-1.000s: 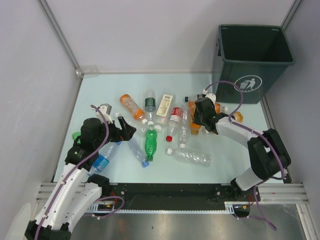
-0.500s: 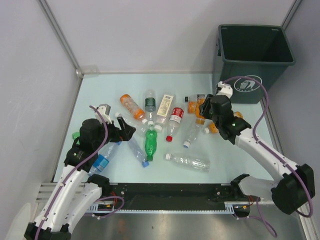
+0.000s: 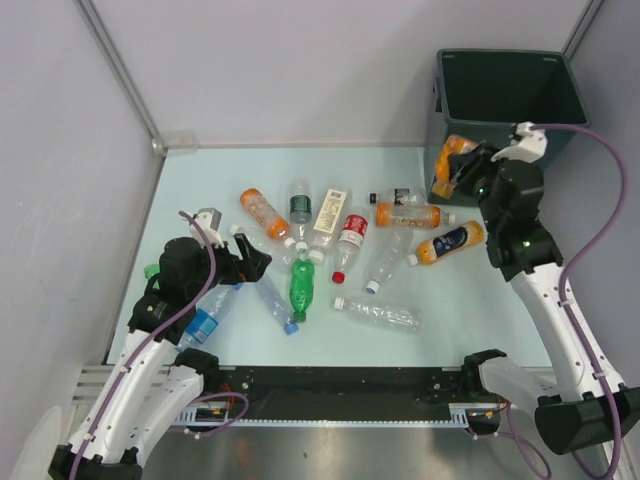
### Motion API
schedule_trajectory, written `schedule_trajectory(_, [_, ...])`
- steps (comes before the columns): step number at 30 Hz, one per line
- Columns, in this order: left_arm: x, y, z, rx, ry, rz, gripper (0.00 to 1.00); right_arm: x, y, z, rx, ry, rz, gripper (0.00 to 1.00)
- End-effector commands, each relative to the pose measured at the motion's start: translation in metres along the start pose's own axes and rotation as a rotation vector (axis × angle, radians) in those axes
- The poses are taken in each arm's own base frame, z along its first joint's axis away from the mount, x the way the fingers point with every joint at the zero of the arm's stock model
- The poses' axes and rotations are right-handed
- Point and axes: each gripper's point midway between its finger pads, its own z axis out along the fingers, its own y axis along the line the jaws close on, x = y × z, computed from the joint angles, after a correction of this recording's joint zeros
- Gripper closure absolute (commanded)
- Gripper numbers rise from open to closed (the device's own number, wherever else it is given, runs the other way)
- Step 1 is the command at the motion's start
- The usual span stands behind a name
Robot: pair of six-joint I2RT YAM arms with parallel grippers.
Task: Put the plastic bottles in the bin
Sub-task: Place the plastic bottle in the trash bin.
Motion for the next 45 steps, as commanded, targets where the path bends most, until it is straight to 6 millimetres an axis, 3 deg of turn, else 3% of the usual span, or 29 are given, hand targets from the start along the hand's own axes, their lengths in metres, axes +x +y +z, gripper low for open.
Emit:
schedule_trajectory(1, [-0.005, -0.002, 0.000, 0.013, -0.018, 0.010, 0.00, -0.090, 0.014, -0.016, -0.072, -0.230, 0.013, 0.88])
schedule_trajectory(7, [-0.005, -0.002, 0.001, 0.014, -0.011, 0.007, 0.00, -0.135, 0.001, -0.016, -0.046, -0.338, 0.035, 0.88])
schedule_trajectory(12, [-0.005, -0.002, 0.000, 0.015, -0.019, 0.009, 0.00, -0.162, -0.008, -0.005, -0.030, -0.420, 0.048, 0.87])
schedule_trajectory(14, [-0.006, -0.002, 0.000, 0.016, -0.022, 0.009, 0.00, -0.183, -0.014, 0.000, -0.026, -0.497, 0.052, 0.86])
schedule_trajectory(16, [-0.006, -0.003, 0.000, 0.017, -0.020, 0.008, 0.00, -0.191, -0.022, 0.020, -0.032, -0.521, 0.062, 0.85])
schedule_trajectory(17, [-0.005, -0.003, 0.000, 0.019, -0.017, 0.010, 0.00, -0.209, -0.027, 0.020, -0.030, -0.555, 0.066, 0.85])
schedule_trajectory(18, [-0.005, -0.003, 0.000, 0.020, -0.015, 0.008, 0.00, -0.204, -0.035, 0.042, -0.022, -0.529, 0.089, 0.85])
schedule_trajectory(20, [-0.005, -0.003, 0.000, 0.022, -0.015, 0.008, 0.00, -0.223, -0.039, 0.050, -0.015, -0.559, 0.095, 0.85])
schedule_trajectory(21, [-0.005, -0.003, 0.000, 0.020, -0.019, 0.010, 0.00, -0.217, -0.047, 0.067, 0.003, -0.536, 0.097, 0.85])
schedule_trajectory(24, [-0.006, -0.003, -0.001, 0.021, -0.021, 0.011, 0.00, -0.233, -0.052, 0.078, 0.034, -0.578, 0.089, 0.84])
schedule_trajectory(26, [-0.006, -0.004, -0.001, 0.023, -0.022, 0.011, 0.00, -0.226, -0.065, 0.097, 0.081, -0.562, 0.073, 0.82])
schedule_trajectory(27, [-0.005, -0.003, -0.001, 0.022, -0.019, 0.010, 0.00, -0.233, -0.068, 0.100, 0.101, -0.573, 0.069, 0.77])
schedule_trajectory(29, [-0.005, -0.004, -0.001, 0.024, -0.020, 0.009, 0.00, -0.226, -0.084, 0.117, 0.166, -0.553, 0.057, 0.64])
schedule_trajectory(30, [-0.005, -0.004, -0.001, 0.028, -0.017, 0.009, 0.00, -0.232, -0.089, 0.116, 0.207, -0.543, 0.065, 0.40])
schedule_trajectory(31, [-0.005, -0.004, -0.001, 0.025, -0.018, 0.009, 0.00, -0.226, -0.096, 0.129, 0.221, -0.504, 0.062, 0.31])
schedule_trajectory(35, [-0.005, -0.004, 0.000, 0.024, -0.015, 0.008, 0.00, -0.222, -0.103, 0.133, 0.279, -0.423, 0.057, 0.04])
schedule_trajectory(36, [-0.005, -0.004, 0.000, 0.024, -0.015, 0.008, 0.00, -0.222, -0.103, 0.131, 0.284, -0.420, 0.057, 0.00])
schedule_trajectory(45, [-0.005, -0.003, 0.000, 0.019, -0.016, 0.009, 0.00, -0.211, -0.086, 0.101, 0.239, -0.354, 0.069, 0.00])
